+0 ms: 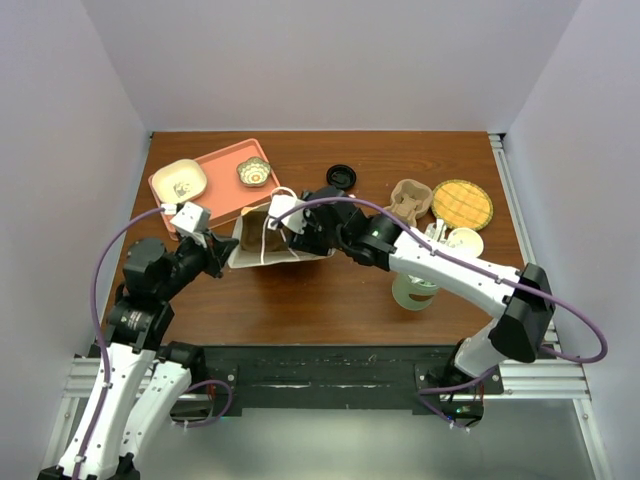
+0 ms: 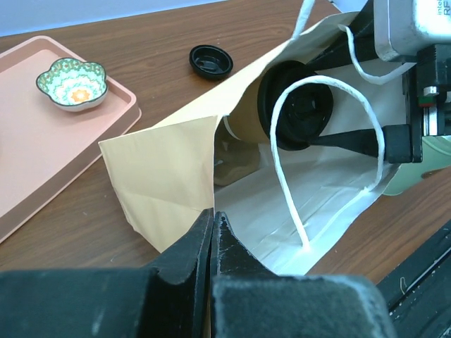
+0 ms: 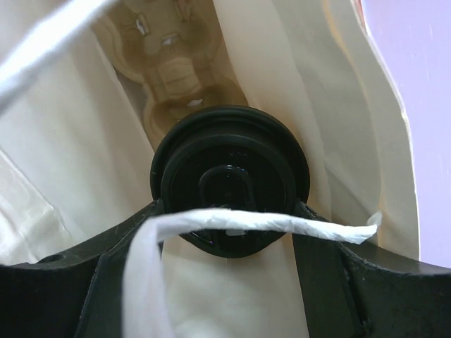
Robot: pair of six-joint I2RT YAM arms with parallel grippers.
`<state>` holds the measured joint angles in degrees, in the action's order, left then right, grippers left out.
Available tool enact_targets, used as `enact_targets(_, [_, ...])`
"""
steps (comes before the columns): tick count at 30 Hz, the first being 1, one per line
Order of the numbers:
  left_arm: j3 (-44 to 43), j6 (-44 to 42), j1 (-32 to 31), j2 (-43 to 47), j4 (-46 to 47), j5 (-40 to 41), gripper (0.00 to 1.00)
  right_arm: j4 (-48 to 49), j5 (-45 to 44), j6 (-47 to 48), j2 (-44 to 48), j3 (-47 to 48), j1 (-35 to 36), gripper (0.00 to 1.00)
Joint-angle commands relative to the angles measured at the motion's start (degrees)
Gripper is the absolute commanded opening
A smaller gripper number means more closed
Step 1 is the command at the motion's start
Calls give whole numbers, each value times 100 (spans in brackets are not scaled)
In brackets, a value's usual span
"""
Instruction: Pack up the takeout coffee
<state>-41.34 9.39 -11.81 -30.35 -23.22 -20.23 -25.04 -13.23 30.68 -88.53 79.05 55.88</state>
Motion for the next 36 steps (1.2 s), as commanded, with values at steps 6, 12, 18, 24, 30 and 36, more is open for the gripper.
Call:
enact_targets(6, [135, -402, -23, -147, 546, -183, 0, -1, 436, 290, -270, 620, -77, 43])
enact_targets(12, [249, -306, -23, -261, 1082, -368, 0, -63, 533, 491, -472, 885, -68, 43])
enact_targets(18, [460, -43, -40, -261, 1566, -447, 0, -159, 796, 1010, -612, 691, -77, 43])
enact_targets(24, [215, -305, -32, -559, 1366, -543, 0, 104, 1305, 1239, -516, 322, -200, 41])
enact_targets(30, [152, -771, -32, -648, 1021, -842, 0, 245, 1210, 1335, -410, -29, -218, 41])
enact_targets(36, [179, -772, -40, -675, 1092, -913, 0, 104, 542, 1581, -481, 76, -218, 41])
